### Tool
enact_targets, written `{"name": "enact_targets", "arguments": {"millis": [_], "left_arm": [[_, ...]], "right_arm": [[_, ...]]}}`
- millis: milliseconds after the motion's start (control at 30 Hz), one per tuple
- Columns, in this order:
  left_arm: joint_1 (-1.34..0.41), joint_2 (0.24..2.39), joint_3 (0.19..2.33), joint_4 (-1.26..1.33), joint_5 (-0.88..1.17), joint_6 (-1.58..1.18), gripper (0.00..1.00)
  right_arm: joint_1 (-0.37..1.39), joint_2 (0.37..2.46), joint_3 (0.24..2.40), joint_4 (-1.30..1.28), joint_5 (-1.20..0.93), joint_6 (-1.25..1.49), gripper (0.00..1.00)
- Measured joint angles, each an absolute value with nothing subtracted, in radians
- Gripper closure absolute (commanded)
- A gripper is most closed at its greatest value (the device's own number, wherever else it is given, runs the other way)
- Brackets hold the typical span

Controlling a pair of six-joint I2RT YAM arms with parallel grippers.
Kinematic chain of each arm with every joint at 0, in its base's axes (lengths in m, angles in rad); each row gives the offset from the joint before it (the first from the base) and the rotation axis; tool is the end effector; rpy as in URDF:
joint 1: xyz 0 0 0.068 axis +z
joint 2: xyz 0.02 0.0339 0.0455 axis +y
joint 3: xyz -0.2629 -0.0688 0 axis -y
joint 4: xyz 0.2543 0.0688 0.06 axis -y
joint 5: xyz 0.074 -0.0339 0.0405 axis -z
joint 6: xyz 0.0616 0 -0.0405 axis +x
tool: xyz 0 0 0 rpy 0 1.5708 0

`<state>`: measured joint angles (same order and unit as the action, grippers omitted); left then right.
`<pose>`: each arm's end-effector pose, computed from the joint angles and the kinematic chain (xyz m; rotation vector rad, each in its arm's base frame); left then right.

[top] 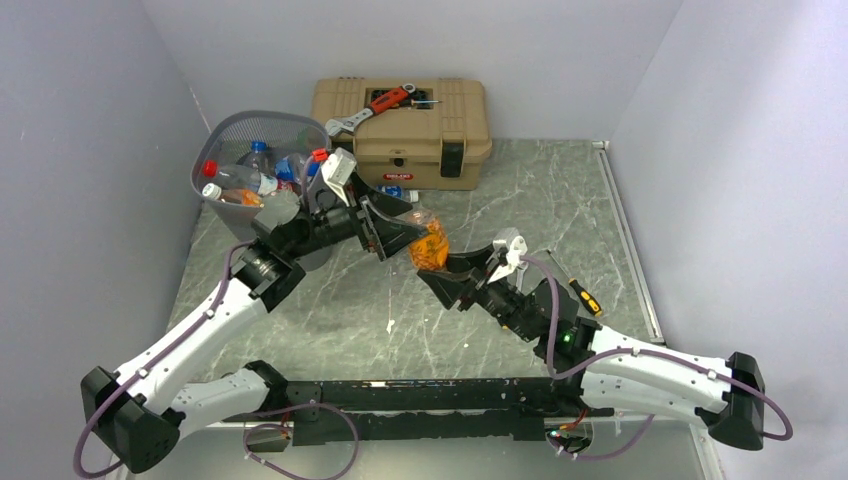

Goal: Put the plastic bottles in the bin
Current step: Place the plastic bottle in the trash bin.

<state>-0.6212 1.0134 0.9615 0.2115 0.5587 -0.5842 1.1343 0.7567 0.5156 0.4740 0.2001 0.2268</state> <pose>0.1946 -0.1794 0.4034 0.5351 1.4969 -1.3585 0.1045 0.1950 0.3225 -0.4553 1.3404 1.0082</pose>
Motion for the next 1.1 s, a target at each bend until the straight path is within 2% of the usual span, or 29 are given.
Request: {"name": "enact_targets", "arguments": {"millis": [133,200,400,467,733,800,900,1033,1067,1100], "left_arm": [[-0.638,1.048,0.962,0.257,0.565,-0.589,0.01],[-0.647,1.065,0.962,0.270,0.570,-0.592,0.05],[-0.672,1.083,0.960,0.284,0.582,-0.612,0.34],[-0.679,1.084,0.960,0.284,0.586,-0.613,0.39],[-0.683,1.096,0.980,0.257,0.597,-0.613,0.27],[-0.683,1.102,0.987,0.246,0.601,-0.614,0.36],[-0.689,1.113,0.997,0.224,0.607,-0.613,0.59],[-0.690,1.125,1.019,0.198,0.614,-0.604,1.00],[-0.690,1.126,1.022,0.192,0.616,-0.599,1.00],[-0.690,1.126,1.024,0.188,0.617,-0.595,1.00]], "right_arm": [[1.133,0.765,0.515,0.493,0.200,0.237,1.00],[1.133,0.773,0.515,0.503,0.199,0.237,1.00],[1.132,0.785,0.509,0.525,0.201,0.239,1.00],[1.132,0.789,0.509,0.524,0.204,0.238,1.00],[1.132,0.794,0.509,0.525,0.213,0.236,1.00],[1.132,0.794,0.509,0.525,0.215,0.233,1.00],[1.132,0.795,0.509,0.518,0.222,0.228,1.00],[1.132,0.797,0.509,0.519,0.231,0.228,1.00],[1.132,0.797,0.509,0.520,0.230,0.229,0.94],[1.132,0.797,0.509,0.520,0.230,0.228,0.73]]}}
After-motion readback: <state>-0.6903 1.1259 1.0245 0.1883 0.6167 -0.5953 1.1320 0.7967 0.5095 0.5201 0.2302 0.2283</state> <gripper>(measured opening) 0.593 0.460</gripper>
